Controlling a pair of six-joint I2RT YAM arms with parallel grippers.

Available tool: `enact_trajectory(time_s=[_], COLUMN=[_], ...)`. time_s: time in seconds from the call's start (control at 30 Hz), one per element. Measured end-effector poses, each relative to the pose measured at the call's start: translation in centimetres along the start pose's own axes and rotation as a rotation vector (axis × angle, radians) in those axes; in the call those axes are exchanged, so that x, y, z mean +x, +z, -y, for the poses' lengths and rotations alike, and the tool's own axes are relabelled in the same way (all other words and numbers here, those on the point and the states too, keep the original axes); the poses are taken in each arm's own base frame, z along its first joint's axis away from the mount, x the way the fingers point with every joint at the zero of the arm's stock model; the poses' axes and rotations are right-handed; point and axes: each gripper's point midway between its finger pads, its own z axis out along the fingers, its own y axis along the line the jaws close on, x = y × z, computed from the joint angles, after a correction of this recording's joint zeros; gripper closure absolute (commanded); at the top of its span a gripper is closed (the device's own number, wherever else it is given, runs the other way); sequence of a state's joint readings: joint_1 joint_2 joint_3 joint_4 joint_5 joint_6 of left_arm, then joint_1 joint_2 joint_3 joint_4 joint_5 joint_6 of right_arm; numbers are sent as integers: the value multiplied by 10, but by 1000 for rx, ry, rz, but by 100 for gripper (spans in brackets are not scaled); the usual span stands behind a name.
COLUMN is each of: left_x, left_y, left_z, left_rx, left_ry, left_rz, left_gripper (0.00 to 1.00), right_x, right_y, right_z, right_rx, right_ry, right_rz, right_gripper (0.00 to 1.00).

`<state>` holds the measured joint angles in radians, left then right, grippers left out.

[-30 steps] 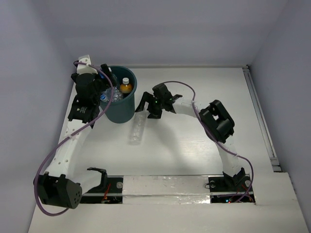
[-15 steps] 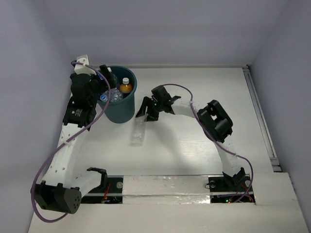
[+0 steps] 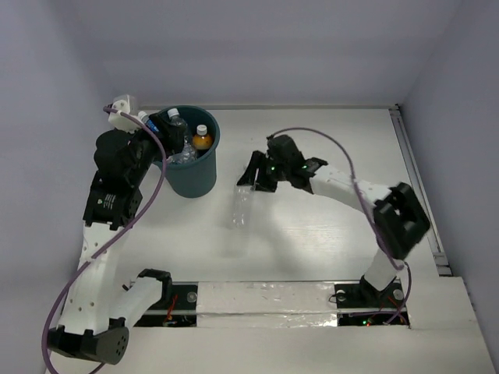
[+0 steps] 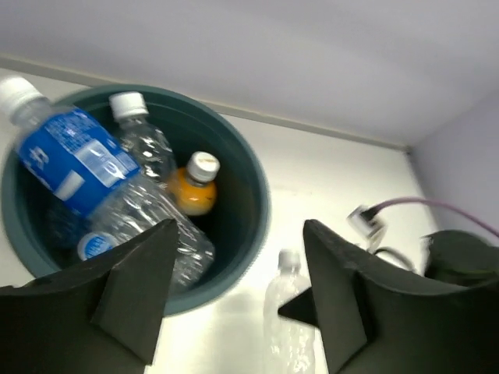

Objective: Put the plastic bottles in the bin

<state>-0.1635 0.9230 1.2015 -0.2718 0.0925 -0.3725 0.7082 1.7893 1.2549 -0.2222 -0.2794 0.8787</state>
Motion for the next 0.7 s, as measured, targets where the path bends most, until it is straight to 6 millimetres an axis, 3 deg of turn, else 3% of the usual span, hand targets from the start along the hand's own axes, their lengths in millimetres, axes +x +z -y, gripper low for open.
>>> enact_trajectory(time_s=[0.03,0.07,0.13,0.17,0.27,0.37,0.43,0.53,0.6,0.7], left_x=[-1,-3,-7,-10,-19,-26,-26,-25,-23,-19], left_y=[-3,-7,-15,-18,-26,-33,-35,-36,-36,-36], left_z=[2,5,12,16,25,31,33,35,34,32], left_rx=[7,18,43,56,87,109,115,119,114,101], left_ry=[-6,-21,-54,-63,-91,-123,-143,-170,-185,-199], left_rz=[4,8,17,23,44,62,63,56,46,31], left_gripper=[56,71,87,100,100,100,100,100,100,99], right_x=[-11,-25,-55,-72,-116,-156,-179,-214,-234,-252], right_y=[-19,-41,-81,-104,-156,-186,-188,-174,-156,-124], right_z=[-19,-41,-89,-117,-186,-236,-254,-266,-264,-245], right_rx=[-40,-78,-177,-234,-375,-461,-475,-451,-409,-306], right_ry=[-27,-54,-107,-134,-192,-220,-221,-218,-219,-235], right_rz=[52,109,227,290,460,597,667,759,815,855], right_gripper=[50,50,50,50,49,48,47,47,47,46])
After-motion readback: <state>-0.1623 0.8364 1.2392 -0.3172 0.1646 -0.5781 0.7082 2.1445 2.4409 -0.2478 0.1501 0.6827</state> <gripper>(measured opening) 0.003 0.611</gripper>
